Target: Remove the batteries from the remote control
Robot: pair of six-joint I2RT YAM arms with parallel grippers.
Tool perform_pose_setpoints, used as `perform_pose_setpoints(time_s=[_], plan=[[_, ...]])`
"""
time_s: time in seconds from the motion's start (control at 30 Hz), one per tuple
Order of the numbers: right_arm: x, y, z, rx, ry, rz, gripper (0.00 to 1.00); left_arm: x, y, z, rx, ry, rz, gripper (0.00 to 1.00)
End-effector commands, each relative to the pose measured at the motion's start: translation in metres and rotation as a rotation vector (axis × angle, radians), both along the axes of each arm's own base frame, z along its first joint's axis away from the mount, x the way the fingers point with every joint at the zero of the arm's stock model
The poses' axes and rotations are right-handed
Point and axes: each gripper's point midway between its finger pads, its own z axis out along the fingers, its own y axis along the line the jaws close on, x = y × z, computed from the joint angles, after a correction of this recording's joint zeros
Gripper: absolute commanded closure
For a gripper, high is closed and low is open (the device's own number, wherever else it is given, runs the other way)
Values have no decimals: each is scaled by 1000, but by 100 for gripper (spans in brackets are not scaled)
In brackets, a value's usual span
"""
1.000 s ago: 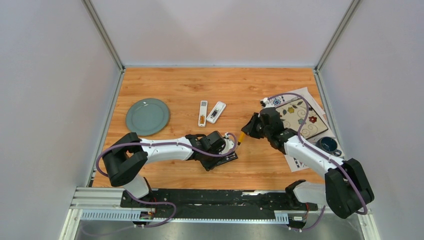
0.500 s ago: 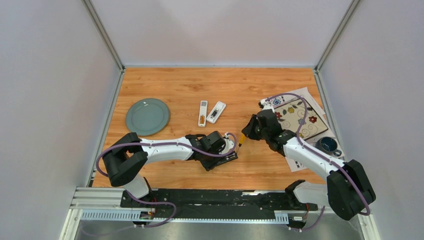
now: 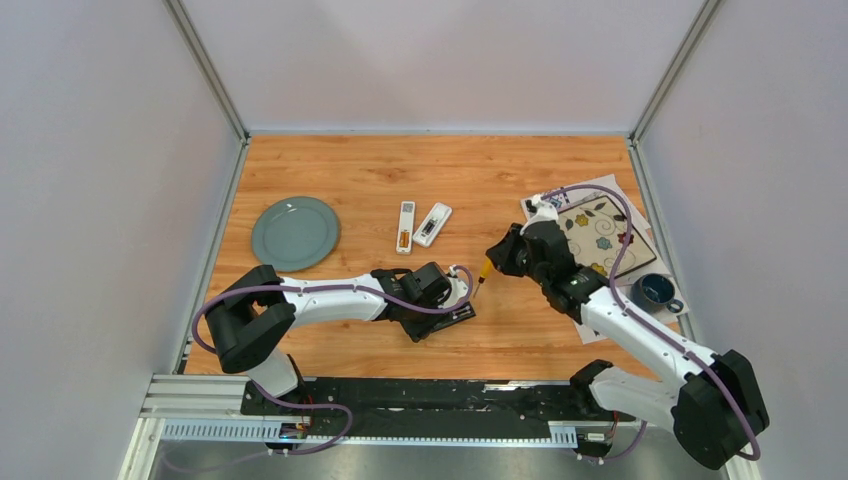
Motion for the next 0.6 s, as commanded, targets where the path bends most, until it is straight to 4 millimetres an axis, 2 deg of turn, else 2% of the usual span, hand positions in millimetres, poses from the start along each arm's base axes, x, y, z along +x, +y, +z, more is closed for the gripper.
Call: perform_pose_setpoints(time_s=[0.0,0.23,0.57], plan=[[1,7,-8,-11,-1,29,100,-9,14,-12,66,34,13,59],[0,16,-28,-16,50,56,100,-11,13,-13,65,36,5,59],[-5,21,-35,-19,70,85,100,-11,14,-14,75,37,2,59]])
